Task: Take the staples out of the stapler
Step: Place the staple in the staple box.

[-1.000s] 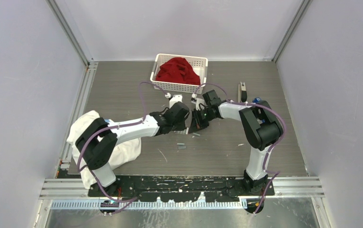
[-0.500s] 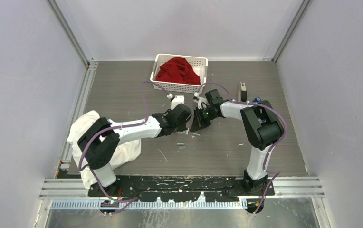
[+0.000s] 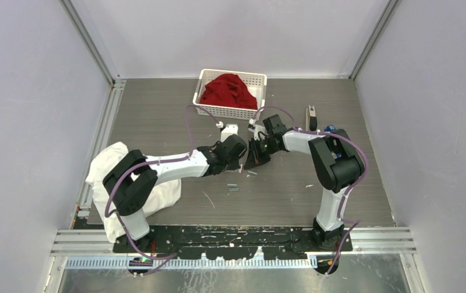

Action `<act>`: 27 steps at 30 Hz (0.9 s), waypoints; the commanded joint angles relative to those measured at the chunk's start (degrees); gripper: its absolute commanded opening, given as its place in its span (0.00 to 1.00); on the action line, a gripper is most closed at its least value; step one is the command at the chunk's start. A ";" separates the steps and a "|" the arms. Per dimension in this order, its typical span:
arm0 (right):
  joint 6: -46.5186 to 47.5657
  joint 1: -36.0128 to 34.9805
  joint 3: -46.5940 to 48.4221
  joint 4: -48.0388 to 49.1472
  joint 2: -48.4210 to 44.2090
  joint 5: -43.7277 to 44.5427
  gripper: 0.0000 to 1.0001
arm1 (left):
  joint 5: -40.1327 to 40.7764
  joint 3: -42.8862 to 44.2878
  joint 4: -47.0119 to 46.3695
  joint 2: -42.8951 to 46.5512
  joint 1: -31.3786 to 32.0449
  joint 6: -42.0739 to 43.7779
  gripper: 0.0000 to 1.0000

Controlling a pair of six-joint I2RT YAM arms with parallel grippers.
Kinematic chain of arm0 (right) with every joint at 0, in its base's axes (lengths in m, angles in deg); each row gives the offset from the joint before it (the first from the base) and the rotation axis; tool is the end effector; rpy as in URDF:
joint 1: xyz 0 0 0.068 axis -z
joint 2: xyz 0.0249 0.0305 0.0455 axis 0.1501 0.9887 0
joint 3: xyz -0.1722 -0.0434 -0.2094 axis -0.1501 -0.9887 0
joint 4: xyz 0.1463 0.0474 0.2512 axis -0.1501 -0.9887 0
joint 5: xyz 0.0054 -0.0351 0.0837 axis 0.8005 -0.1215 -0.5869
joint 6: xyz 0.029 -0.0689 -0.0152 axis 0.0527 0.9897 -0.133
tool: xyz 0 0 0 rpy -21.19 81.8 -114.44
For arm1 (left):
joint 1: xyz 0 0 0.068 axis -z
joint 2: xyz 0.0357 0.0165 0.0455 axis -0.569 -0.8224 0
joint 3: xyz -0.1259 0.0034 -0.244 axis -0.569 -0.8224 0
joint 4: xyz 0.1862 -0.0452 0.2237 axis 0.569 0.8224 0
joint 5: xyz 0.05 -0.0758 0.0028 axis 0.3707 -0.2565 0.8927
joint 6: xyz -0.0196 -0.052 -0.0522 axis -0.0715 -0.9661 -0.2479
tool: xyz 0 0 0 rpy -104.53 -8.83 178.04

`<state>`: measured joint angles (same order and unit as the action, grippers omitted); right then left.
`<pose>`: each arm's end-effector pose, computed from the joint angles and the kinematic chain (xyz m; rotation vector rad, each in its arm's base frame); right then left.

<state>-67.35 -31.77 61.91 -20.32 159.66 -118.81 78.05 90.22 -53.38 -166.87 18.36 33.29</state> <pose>0.3391 0.1885 0.0845 -0.5088 2.6654 1.0793 0.2667 -0.3152 0.1499 0.0464 2.3925 -0.3425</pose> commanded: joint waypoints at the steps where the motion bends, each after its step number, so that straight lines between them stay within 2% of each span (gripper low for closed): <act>1: 0.66 0.20 0.66 0.66 -0.11 -0.59 0.01 | 2.03 0.36 -1.87 -0.35 0.23 1.18 0.05; 27: 0.70 0.36 0.65 0.61 -0.19 -0.76 0.01 | 1.50 1.22 -1.68 -1.94 -0.09 3.34 0.05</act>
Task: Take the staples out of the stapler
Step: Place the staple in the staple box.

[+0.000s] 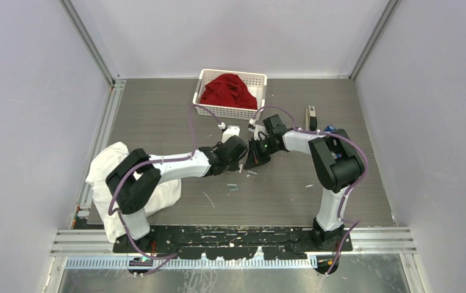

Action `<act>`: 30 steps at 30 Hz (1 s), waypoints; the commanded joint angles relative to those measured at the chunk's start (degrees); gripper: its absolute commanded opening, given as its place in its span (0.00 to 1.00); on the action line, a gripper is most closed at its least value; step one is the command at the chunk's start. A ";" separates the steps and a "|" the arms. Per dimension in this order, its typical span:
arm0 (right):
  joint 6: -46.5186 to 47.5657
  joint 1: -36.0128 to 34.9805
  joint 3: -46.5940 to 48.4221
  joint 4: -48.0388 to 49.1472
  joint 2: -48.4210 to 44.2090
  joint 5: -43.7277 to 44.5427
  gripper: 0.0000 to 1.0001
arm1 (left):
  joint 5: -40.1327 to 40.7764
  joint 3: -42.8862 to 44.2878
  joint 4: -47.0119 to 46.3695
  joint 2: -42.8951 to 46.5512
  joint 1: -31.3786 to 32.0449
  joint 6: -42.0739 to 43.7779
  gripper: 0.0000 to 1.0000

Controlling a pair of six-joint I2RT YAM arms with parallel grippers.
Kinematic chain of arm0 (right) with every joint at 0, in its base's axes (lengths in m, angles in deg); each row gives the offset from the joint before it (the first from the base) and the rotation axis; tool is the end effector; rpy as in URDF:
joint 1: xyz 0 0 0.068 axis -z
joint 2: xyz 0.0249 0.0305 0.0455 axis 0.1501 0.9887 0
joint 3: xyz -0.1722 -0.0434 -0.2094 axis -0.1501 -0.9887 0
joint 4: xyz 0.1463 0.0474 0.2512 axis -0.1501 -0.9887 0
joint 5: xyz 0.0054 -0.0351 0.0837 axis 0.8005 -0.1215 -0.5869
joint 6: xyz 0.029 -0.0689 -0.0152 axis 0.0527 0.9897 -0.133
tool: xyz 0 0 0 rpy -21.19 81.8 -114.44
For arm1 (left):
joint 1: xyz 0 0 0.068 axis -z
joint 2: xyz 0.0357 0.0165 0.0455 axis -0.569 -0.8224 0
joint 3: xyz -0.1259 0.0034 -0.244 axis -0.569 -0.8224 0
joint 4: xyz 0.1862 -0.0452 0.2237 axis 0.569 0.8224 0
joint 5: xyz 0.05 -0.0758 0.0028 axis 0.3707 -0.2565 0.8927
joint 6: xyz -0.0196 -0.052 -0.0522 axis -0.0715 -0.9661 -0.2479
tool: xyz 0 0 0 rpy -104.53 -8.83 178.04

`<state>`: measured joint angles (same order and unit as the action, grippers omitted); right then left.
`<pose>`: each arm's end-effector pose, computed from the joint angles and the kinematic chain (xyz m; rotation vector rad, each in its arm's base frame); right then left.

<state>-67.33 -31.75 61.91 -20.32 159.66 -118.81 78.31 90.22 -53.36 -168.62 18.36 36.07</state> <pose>0.3391 0.1883 0.0845 -0.5088 2.6652 1.0791 0.2674 -0.3157 0.1380 0.1111 2.4074 -0.2883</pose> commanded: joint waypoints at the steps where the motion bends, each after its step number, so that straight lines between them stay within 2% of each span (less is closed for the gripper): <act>1: 0.72 0.35 0.71 0.61 -0.19 -0.76 0.01 | 1.05 1.30 -1.72 -0.28 -0.08 0.61 0.05; 19: 0.64 0.35 0.71 0.61 -0.19 -1.03 0.01 | 0.65 2.48 -0.46 -1.49 -0.21 0.98 0.07; 30: 0.62 0.43 0.69 0.61 -0.19 -1.11 0.01 | 0.84 3.29 1.31 -1.44 -0.17 0.90 0.18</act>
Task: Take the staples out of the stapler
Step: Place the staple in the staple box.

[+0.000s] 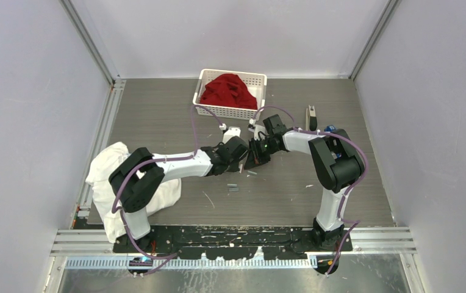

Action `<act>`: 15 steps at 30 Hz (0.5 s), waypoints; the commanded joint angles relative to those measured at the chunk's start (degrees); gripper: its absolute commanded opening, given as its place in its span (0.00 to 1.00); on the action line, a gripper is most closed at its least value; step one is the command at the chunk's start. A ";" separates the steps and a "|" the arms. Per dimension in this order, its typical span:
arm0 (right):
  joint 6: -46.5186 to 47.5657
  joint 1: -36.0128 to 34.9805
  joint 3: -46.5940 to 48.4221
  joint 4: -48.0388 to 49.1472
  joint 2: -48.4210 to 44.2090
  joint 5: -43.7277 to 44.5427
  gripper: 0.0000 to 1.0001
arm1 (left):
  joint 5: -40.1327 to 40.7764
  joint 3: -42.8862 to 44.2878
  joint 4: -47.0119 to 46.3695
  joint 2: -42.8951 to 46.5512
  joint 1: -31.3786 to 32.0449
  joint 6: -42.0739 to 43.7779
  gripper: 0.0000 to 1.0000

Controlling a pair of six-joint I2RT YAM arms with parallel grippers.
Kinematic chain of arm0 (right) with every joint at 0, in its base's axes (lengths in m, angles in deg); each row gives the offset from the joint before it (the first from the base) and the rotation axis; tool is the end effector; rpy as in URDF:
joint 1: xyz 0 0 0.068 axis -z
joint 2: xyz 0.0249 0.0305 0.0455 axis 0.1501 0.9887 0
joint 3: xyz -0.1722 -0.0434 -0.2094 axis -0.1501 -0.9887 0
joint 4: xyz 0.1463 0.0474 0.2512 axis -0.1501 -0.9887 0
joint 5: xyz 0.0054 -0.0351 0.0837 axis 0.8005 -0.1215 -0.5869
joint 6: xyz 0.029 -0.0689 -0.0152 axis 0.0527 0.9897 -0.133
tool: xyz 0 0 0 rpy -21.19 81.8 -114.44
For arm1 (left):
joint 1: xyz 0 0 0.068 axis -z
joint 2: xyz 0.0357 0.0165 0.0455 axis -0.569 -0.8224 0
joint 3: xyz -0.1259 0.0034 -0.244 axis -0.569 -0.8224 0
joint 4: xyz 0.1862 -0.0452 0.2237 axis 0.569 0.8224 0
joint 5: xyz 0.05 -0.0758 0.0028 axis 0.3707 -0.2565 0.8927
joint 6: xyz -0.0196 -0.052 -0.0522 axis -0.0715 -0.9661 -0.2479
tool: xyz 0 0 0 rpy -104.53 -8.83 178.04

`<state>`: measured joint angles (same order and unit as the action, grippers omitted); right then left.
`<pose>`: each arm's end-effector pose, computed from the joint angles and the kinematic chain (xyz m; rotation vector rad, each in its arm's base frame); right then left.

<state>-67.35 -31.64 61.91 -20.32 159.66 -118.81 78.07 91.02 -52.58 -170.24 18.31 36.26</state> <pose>0.3395 0.1877 0.0845 -0.5056 2.6654 1.0787 0.2690 -0.3176 0.1303 0.1240 2.4296 -0.2654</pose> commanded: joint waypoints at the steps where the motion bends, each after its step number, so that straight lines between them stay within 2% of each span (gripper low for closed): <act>1: 0.59 0.39 0.64 0.59 -0.21 -1.11 0.01 | 1.07 2.68 0.77 0.00 -0.14 0.70 0.18; 15: 0.57 0.52 0.67 0.62 -0.28 -1.29 0.01 | 0.59 3.61 2.11 -0.61 -0.14 0.61 0.24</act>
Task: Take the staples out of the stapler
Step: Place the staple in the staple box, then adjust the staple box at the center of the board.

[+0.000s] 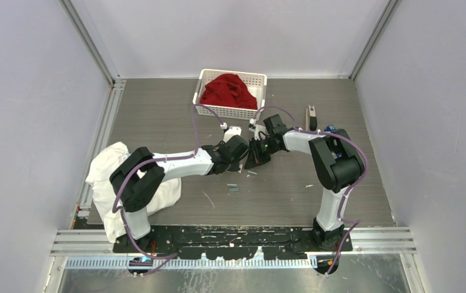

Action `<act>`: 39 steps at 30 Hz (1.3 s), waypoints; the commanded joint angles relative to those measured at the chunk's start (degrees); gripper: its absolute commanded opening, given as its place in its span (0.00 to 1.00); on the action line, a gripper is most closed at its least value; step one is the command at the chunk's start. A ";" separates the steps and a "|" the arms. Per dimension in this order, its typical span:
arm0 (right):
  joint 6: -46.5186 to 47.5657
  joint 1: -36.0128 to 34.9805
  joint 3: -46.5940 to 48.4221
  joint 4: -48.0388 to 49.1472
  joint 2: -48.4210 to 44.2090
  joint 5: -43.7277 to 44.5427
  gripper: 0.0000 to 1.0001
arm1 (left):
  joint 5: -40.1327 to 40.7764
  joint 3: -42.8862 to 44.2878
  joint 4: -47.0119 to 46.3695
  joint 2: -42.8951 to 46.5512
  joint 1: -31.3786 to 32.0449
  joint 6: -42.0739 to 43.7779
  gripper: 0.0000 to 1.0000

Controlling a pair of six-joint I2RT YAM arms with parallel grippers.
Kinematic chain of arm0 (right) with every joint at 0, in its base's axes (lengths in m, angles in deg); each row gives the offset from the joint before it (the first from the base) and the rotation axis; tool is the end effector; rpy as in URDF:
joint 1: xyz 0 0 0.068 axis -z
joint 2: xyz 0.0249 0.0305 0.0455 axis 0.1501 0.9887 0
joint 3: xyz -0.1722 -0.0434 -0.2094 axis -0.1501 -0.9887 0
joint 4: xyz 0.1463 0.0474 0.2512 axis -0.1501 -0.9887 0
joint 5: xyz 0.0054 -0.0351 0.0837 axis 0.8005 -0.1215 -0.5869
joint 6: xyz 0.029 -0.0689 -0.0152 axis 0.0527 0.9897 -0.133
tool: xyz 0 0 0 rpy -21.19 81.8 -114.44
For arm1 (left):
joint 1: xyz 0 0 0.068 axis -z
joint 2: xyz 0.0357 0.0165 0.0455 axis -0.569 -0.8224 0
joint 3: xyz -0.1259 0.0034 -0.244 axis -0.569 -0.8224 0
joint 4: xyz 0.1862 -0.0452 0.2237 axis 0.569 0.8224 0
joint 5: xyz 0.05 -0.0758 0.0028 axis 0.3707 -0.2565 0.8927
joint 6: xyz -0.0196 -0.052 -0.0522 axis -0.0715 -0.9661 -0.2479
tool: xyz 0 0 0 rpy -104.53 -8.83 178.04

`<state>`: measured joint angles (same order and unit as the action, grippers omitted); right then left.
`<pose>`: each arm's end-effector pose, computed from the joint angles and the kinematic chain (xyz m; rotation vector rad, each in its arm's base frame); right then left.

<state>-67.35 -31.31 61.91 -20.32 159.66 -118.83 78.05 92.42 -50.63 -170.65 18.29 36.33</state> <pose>0.3406 0.1858 0.0845 -0.4978 2.6651 1.0776 0.2705 -0.3194 0.1329 0.1301 2.4418 -0.2500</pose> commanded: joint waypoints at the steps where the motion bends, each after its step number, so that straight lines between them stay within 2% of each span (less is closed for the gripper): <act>1: 0.55 0.21 0.64 0.61 -0.28 -1.27 0.01 | 0.57 2.22 0.20 -0.26 -0.14 0.55 0.24; 8: 0.68 0.22 0.67 0.61 -0.34 -1.44 0.01 | -0.35 1.97 0.24 1.33 -0.12 0.45 0.25; 14: 2.31 0.19 1.35 0.03 -1.14 -2.05 0.02 | -4.86 -2.17 -4.73 9.33 -0.10 2.62 0.27; 19: 4.76 0.25 2.22 -0.97 -3.18 -1.93 0.02 | -6.36 -9.92 -10.12 17.89 -0.48 5.54 0.39; 25: 10.63 0.19 3.38 -3.13 -10.67 -1.82 0.02 | -13.81 -20.84 -13.28 26.47 -6.42 5.72 0.40; 29: 17.30 0.22 3.02 -4.33 -17.69 -2.81 0.03 | -19.57 -28.98 -18.08 34.00 -9.23 7.29 0.46; 35: 30.50 0.34 3.51 -9.97 -26.10 -8.18 0.13 | -24.34 -36.82 -24.43 41.17 -9.91 9.26 0.64; 39: 38.58 0.61 1.22 -11.71 -29.90 -14.90 0.27 | -23.77 -39.92 -26.38 41.42 -10.10 9.79 0.64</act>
<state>-40.36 -31.00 63.94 -28.91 133.17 -125.60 55.97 54.52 -69.86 -130.00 8.59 44.26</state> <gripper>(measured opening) 0.211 0.641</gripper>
